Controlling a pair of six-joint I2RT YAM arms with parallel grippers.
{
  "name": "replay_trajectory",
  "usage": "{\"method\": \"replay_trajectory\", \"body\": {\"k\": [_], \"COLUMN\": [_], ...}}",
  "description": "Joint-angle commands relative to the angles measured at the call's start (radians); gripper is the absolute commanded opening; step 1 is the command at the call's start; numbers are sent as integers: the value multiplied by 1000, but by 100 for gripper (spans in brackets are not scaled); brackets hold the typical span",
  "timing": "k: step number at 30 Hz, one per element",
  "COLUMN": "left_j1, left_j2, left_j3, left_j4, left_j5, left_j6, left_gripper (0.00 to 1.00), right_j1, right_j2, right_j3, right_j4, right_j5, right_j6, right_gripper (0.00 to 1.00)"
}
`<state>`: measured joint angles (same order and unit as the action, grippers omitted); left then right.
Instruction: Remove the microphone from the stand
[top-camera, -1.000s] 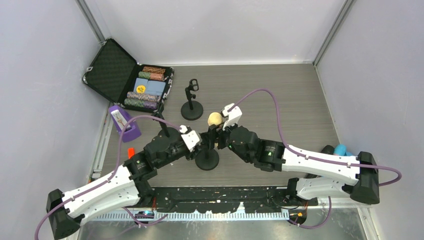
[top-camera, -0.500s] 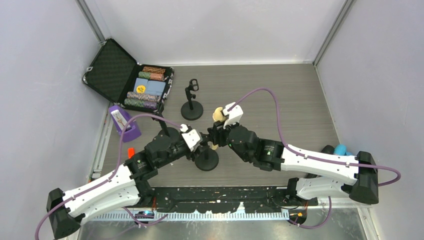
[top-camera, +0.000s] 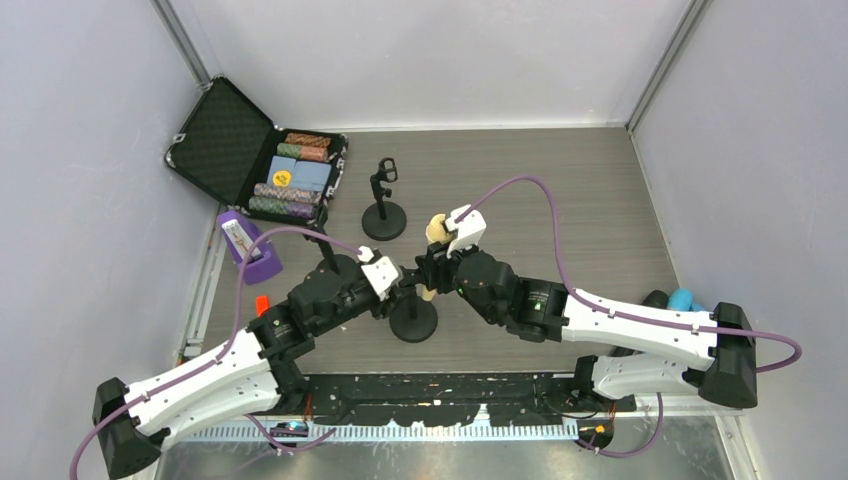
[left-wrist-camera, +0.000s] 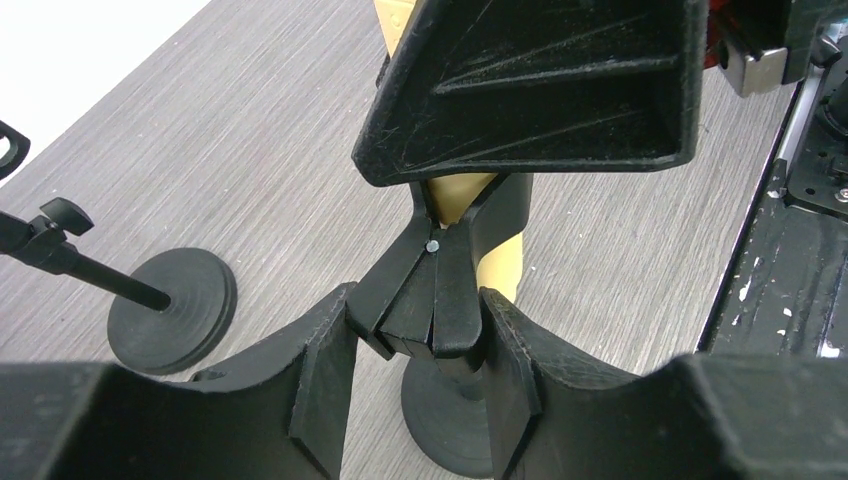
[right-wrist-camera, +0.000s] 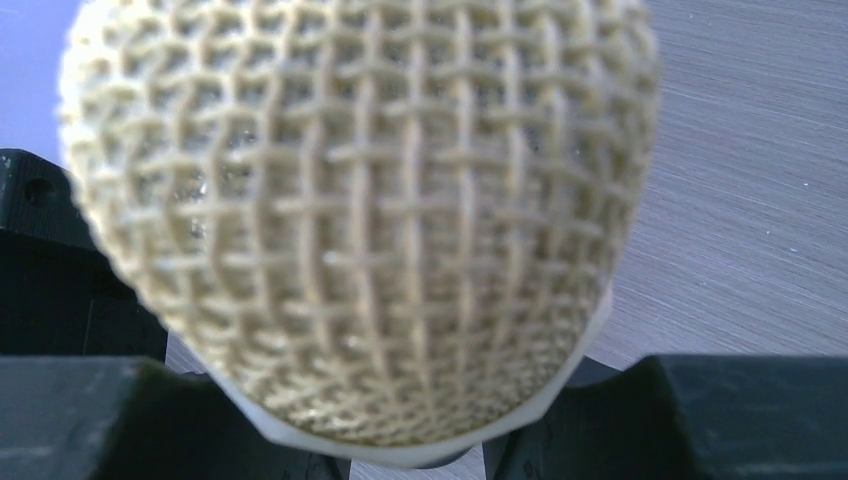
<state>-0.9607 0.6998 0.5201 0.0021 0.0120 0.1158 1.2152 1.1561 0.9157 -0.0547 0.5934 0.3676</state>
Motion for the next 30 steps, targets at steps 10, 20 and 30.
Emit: {"method": "replay_trajectory", "body": {"k": [10, 20, 30], "left_j1": [-7, 129, 175], "left_j2": [5, 2, 8], "left_j3": [23, 113, 140], "left_j4": [43, -121, -245], "left_j5": [38, 234, 348], "left_j6": [-31, -36, -52], "left_gripper": [69, 81, 68], "right_j1": [4, 4, 4], "right_j2": [-14, 17, 22], "right_j3": [39, 62, 81], "right_j4": [63, 23, -5], "right_j5": [-104, -165, -119], "right_j6": [-12, -48, -65], "right_gripper": [38, 38, 38]}}
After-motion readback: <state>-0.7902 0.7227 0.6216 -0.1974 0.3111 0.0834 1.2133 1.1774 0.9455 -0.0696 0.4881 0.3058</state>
